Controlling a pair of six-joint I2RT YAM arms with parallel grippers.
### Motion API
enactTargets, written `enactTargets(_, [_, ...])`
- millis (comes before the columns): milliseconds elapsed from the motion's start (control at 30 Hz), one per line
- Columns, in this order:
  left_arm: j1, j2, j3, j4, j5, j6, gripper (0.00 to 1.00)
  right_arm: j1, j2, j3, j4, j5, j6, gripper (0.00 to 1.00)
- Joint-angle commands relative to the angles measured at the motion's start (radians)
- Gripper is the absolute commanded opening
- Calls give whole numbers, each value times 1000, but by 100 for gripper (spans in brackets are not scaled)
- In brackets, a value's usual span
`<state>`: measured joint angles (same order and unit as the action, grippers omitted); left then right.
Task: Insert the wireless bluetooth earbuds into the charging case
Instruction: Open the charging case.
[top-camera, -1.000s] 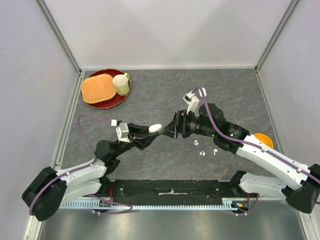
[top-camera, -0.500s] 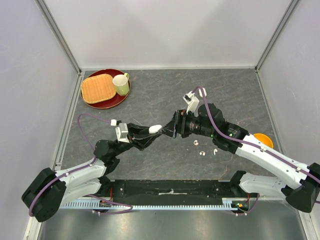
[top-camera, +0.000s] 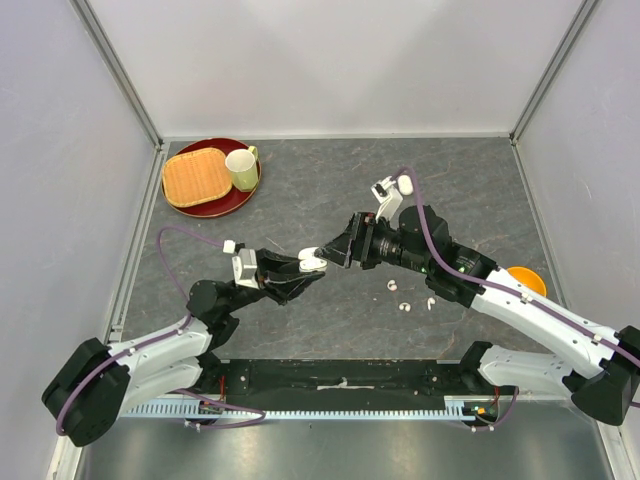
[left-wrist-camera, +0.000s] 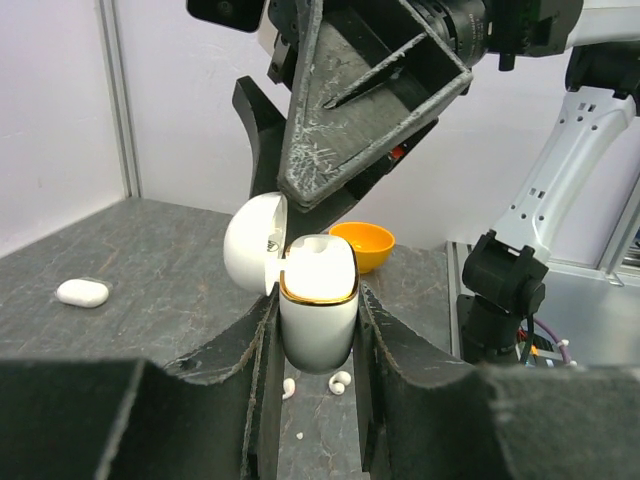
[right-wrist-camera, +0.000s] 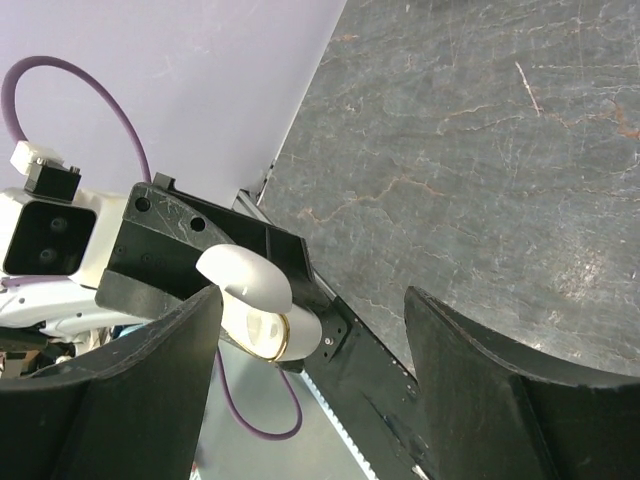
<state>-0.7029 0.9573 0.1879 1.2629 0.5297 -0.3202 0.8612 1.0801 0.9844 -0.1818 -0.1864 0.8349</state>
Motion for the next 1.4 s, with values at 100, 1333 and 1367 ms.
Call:
enactTargets(100, [-1,-29,22,20,23,-14,2,-1,-16,2,79,5,23,81])
enactTargets(1333, [-3,-65,45,-65,-62,70,3,-7,10,-118,268,-185,290,78])
enactTargets(1367, [-1,-61,47,-65,-63,70,3,-5,17,-118,268,-186,290,78])
